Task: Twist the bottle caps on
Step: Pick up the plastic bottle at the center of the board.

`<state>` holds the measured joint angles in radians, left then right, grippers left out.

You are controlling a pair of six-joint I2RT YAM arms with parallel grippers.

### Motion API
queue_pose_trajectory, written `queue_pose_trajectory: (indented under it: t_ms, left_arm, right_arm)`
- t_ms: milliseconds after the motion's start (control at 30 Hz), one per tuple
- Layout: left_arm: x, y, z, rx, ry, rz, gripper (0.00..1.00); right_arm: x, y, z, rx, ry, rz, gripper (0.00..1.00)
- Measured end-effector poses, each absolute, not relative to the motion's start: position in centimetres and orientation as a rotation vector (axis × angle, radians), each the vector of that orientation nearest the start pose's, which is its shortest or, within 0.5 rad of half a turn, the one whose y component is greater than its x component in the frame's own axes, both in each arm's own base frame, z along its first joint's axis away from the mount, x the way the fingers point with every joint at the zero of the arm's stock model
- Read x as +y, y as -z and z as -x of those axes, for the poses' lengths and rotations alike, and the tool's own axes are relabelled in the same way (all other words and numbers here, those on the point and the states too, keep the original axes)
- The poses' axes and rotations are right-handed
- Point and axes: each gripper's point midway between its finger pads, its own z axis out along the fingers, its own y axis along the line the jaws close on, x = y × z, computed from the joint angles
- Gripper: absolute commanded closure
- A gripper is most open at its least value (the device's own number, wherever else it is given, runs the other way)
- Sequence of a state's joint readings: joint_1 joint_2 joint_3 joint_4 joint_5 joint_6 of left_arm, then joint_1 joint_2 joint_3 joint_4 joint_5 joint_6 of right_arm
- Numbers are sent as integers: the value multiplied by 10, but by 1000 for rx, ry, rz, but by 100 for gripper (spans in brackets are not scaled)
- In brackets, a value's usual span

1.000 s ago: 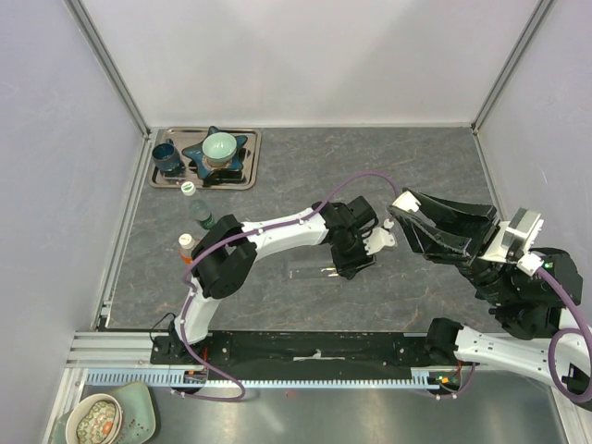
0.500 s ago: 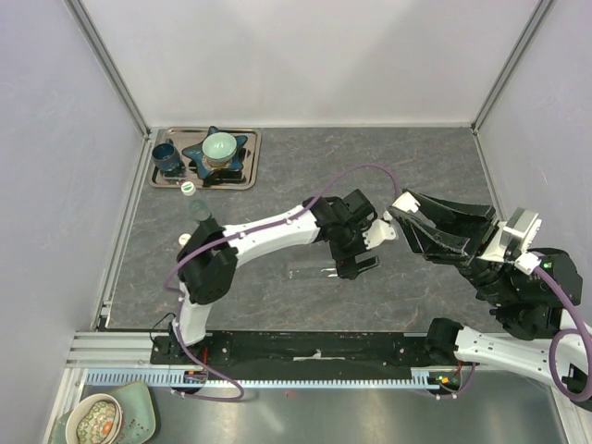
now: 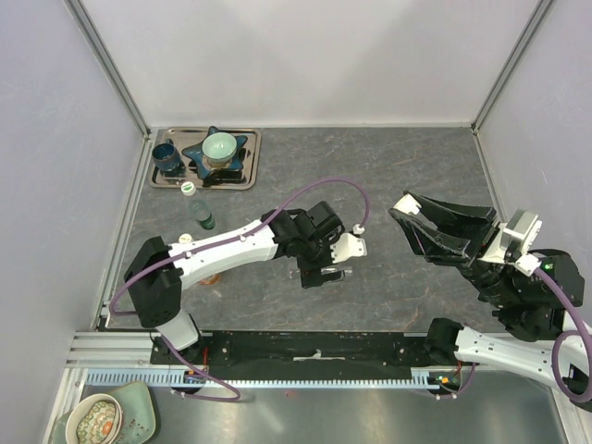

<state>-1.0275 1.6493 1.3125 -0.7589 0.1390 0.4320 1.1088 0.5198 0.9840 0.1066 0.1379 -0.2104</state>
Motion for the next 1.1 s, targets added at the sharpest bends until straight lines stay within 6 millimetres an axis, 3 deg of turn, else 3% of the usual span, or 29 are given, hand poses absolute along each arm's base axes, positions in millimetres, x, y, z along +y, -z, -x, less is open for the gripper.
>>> queue_pose_trajectory:
  t_ms: [233, 667, 933, 1100]
  left_arm:
    - [-311, -107, -190, 1936, 305, -1894, 1]
    - [-264, -46, -204, 2106, 248, -1945, 1]
    - [-277, -30, -203, 2098, 326, -1949, 2]
    - [-281, -22, -201, 2098, 349, -1960, 9]
  right_arm:
    - [177, -505, -124, 897, -750, 532, 75]
    - [181, -502, -127, 909, -747, 542, 74]
    - [187, -501, -129, 921, -743, 552, 75]
    - [188, -502, -130, 923, -746, 553, 75]
